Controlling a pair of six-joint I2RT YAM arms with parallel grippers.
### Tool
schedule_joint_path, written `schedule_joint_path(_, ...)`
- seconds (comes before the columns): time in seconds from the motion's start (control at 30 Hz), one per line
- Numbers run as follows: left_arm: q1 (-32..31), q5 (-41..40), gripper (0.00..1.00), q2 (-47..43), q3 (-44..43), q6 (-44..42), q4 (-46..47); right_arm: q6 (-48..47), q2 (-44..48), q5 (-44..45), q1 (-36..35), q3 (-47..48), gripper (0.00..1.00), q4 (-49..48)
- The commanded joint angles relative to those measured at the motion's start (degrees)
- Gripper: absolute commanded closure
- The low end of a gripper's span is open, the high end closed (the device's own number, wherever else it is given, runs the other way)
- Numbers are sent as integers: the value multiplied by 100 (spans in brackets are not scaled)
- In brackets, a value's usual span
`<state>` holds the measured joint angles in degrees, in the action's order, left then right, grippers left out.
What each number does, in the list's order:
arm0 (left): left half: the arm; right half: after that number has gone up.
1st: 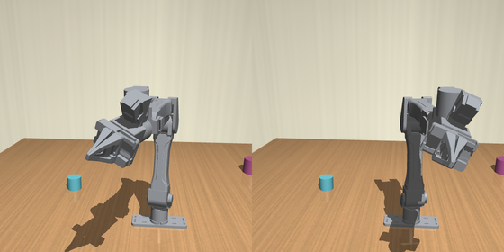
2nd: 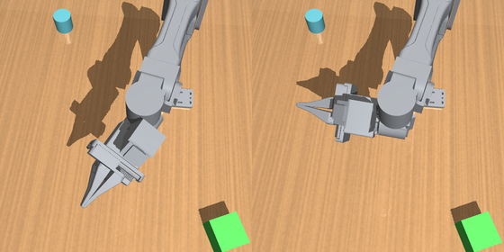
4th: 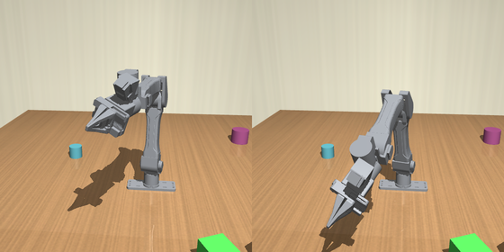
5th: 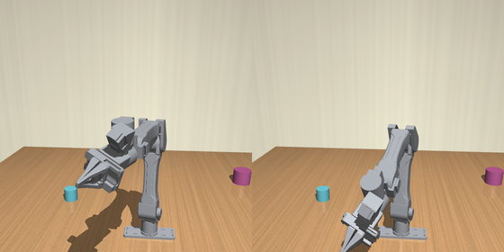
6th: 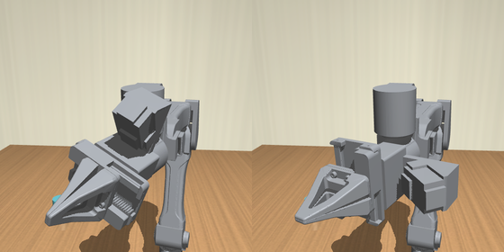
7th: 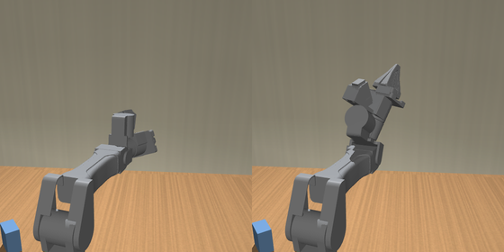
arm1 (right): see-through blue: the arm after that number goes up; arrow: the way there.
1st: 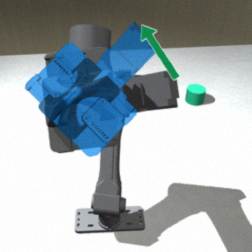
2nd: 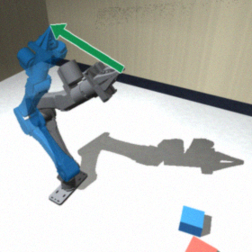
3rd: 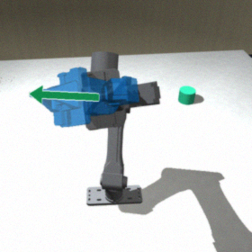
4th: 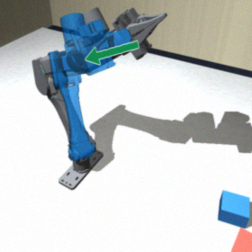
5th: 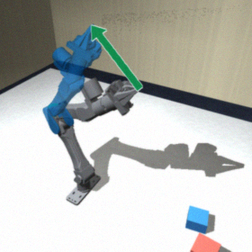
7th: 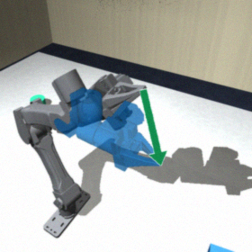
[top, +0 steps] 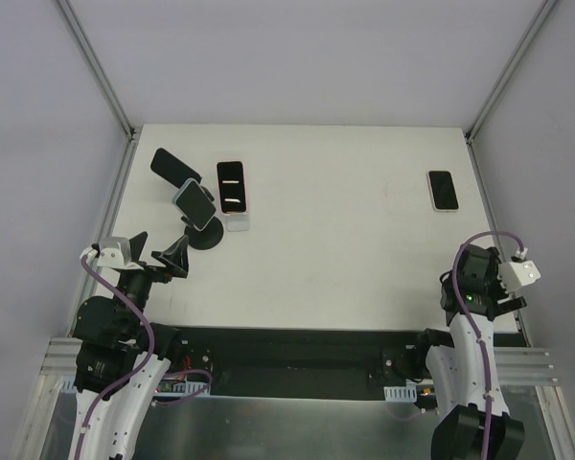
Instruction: Remove the phone from the phone stand
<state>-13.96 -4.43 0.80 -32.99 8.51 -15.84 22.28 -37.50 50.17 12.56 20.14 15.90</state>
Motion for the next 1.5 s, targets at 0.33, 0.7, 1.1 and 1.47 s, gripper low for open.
schedule_joint_path(0.33, -63, 153, 1, 8, -93, 63, 125, -391, 1183, -385, 36, 1149, 4, 879)
schedule_joint_path(0.7, -63, 153, 1, 8, -111, 72, 125, -1885, 465, -3802, -279, 2221, 4, 467)
schedule_joint_path(1.1, -63, 117, 1, -9, -102, 54, 133, -2404, -2390, -4675, -3115, 3496, 4, -148)
schedule_joint_path(1.47, -55, -6, 1, 25, -111, 1, 125, -2351, -5301, -4271, -5112, 5551, 4, -1212)
